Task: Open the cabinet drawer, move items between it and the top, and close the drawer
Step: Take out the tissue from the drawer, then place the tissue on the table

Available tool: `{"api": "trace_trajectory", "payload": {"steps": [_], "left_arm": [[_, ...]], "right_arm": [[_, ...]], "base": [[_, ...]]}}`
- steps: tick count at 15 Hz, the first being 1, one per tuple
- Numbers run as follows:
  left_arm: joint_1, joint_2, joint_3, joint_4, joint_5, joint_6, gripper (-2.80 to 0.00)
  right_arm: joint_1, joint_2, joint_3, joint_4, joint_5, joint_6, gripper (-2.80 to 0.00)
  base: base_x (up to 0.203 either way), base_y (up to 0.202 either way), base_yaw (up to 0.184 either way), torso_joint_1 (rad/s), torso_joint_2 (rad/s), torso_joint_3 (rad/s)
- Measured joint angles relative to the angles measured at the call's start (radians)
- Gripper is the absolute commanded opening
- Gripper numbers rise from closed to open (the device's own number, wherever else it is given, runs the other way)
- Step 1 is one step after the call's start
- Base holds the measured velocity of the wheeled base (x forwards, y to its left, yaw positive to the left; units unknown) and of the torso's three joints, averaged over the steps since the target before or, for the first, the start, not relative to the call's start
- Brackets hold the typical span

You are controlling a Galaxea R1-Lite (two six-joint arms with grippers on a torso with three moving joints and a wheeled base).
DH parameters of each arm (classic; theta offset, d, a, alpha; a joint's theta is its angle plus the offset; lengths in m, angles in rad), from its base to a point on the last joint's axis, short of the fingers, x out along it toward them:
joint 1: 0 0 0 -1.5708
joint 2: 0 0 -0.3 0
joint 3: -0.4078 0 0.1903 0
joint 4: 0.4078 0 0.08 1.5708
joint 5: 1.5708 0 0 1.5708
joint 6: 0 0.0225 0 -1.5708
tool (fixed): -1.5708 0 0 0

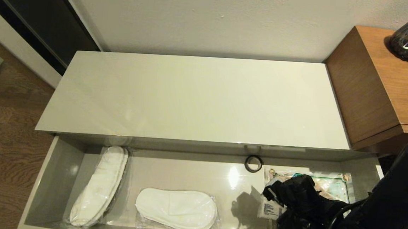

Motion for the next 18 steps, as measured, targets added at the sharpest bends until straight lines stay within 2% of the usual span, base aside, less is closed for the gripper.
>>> {"api": "trace_trajectory", "payload": {"steps": [4,6,13,18], "left_arm": [[0.001,0.0,0.0,0.0,0.0,0.0,-2.8],[0.001,0.0,0.0,0.0,0.0,0.0,-2.8],[0.001,0.0,0.0,0.0,0.0,0.0,-2.8],[0.001,0.0,0.0,0.0,-0.001,0.0,-2.8]], "right_arm": [[0.006,-0.101,0.025,0.002,-0.023,-0.193,-2.8],[0.015,-0.144,0.005,0.005,-0.068,-0.265,-2.8],[0.018,-0.303,-0.036,0.073,-0.103,-0.268,-2.8],[0.018,-0.521,-0.094,0.339,-0.107,-0.26,-2.8]], "base": [[0.0,0.0,0.0,0.0,0.0,0.0],[0.0,0.0,0.0,0.0,0.0,0.0],[0.0,0.0,0.0,0.0,0.0,0.0],[0.0,0.0,0.0,0.0,0.0,0.0]]}}
